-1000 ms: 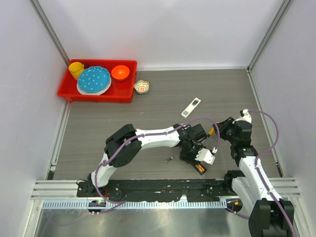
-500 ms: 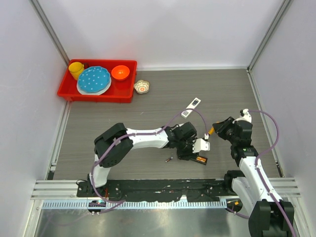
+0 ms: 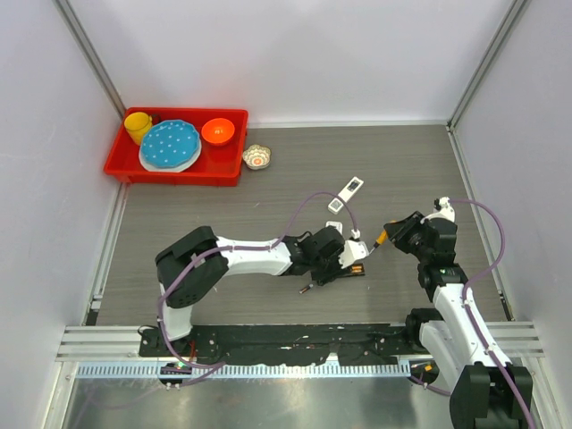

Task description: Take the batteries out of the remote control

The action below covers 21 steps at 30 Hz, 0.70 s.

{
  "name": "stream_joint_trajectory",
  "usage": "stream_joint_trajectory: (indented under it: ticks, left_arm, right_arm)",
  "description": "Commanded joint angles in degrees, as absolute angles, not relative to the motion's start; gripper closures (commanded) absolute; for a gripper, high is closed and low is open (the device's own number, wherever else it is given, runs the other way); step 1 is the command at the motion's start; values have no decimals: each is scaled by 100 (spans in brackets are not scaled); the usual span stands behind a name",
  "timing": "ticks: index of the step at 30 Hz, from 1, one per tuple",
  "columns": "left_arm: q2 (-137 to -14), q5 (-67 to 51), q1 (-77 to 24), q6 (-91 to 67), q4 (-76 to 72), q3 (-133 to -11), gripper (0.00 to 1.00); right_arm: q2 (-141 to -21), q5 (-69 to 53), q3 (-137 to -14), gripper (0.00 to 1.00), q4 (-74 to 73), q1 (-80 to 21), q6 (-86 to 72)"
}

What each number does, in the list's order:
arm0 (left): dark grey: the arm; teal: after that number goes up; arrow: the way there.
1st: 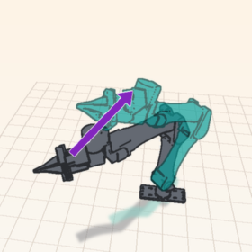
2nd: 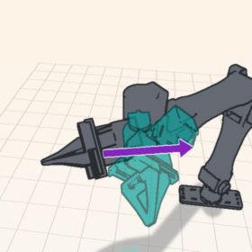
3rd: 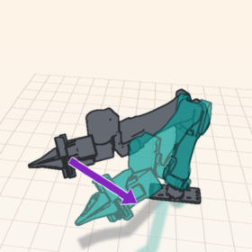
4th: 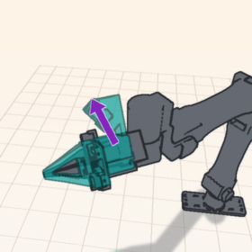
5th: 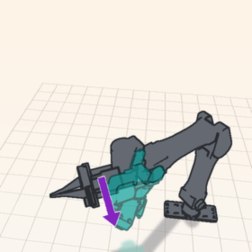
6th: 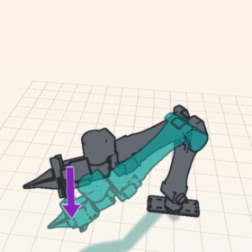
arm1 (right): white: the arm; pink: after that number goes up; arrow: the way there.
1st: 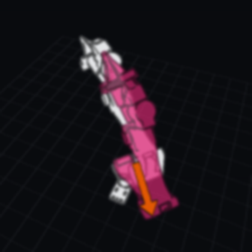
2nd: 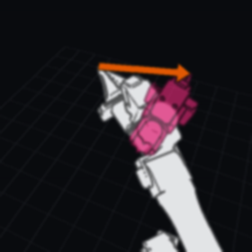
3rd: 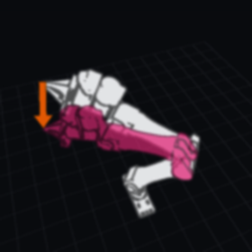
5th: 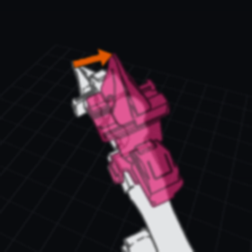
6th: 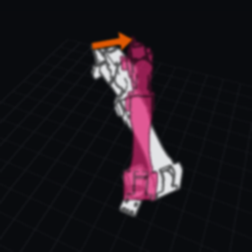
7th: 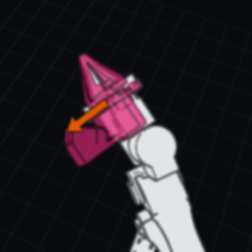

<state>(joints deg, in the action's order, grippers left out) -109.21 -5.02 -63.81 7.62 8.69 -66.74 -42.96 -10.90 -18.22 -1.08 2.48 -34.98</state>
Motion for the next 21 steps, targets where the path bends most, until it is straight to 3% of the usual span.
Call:
stream_joint_trajectory:
  ticks: [1, 3, 7, 13, 21]
  left_arm:
    - [-10759, 599, -6135, 378, 1697, -6135, 59]
    - [-10697, 475, -6144, 343, 1547, -6030, 56]
    - [-10495, 115, -6170, 386, 1179, -5880, 35]
    - [-10187, -351, -6170, 711, 879, -5994, 15]
    - [-9336, -518, -6100, 861, 721, -6153, 9]
  right_arm:
    - [-4201, -1187, -2039, 99, 61, 281, -3498]
    - [-4192, -1187, -2030, 99, 62, 281, -3498]
    - [-4184, -1178, -2056, 99, 35, 273, -3472]
    - [-4052, -1099, -2162, 99, -210, 281, -3384]
    - [-3920, -1002, -2180, 99, -343, 281, -3296]
